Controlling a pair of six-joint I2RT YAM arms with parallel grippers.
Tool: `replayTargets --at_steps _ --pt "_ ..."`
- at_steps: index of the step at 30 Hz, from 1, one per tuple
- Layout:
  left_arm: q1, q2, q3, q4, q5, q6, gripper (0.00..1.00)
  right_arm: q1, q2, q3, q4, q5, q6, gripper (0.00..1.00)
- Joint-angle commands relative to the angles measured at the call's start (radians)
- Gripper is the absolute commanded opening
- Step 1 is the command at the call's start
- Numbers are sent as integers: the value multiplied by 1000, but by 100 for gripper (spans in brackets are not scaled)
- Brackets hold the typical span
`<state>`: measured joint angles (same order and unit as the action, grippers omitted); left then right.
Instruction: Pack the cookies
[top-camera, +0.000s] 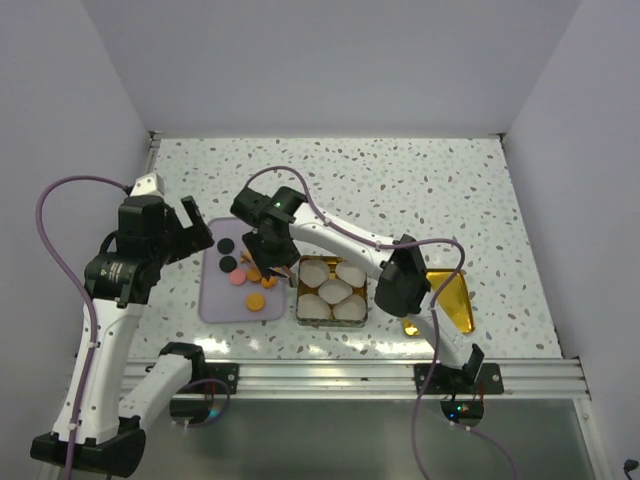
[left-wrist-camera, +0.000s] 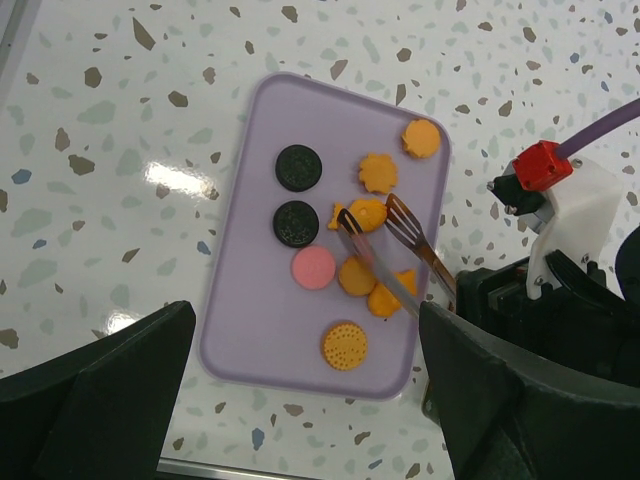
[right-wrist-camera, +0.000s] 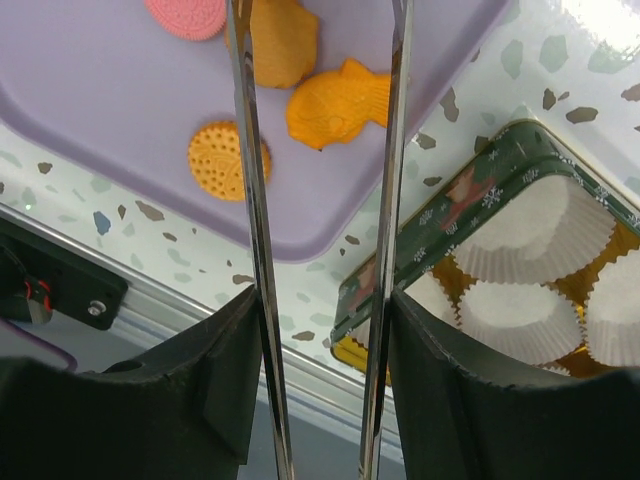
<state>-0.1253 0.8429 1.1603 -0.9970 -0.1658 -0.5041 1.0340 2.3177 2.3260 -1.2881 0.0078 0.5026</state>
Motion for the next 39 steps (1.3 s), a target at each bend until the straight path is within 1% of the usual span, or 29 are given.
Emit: replayTargets --at_steps 1,5,16,17,18,22,23,27,36,39 --pt "-11 -4 39 -11 -20 27 100 0 23 85 -8 -5 16 52" --pt "-20 -4 39 -17 -34 32 100 0 49 119 -11 -5 20 52" --pt "-48 -8 39 -25 -77 47 100 0 85 102 7 -5 13 52" --pt "-50 -8 39 -25 -78 47 100 0 91 104 13 -24 11 52" --pt "-53 -7 38 -25 -78 49 100 0 94 101 15 -26 11 51" --pt "-56 -5 35 -20 -80 47 100 0 88 95 19 -31 8 42" --pt "-56 -4 33 -20 -80 49 100 1 85 92 18 -29 5 38" --pt "-56 -4 32 -15 -78 49 100 0 65 75 10 -23 2 33" --pt "-56 -1 33 -5 -77 42 100 0 -29 64 -25 -9 7 31" --pt "-54 4 39 -3 -72 41 100 -2 -64 78 -48 20 10 30"
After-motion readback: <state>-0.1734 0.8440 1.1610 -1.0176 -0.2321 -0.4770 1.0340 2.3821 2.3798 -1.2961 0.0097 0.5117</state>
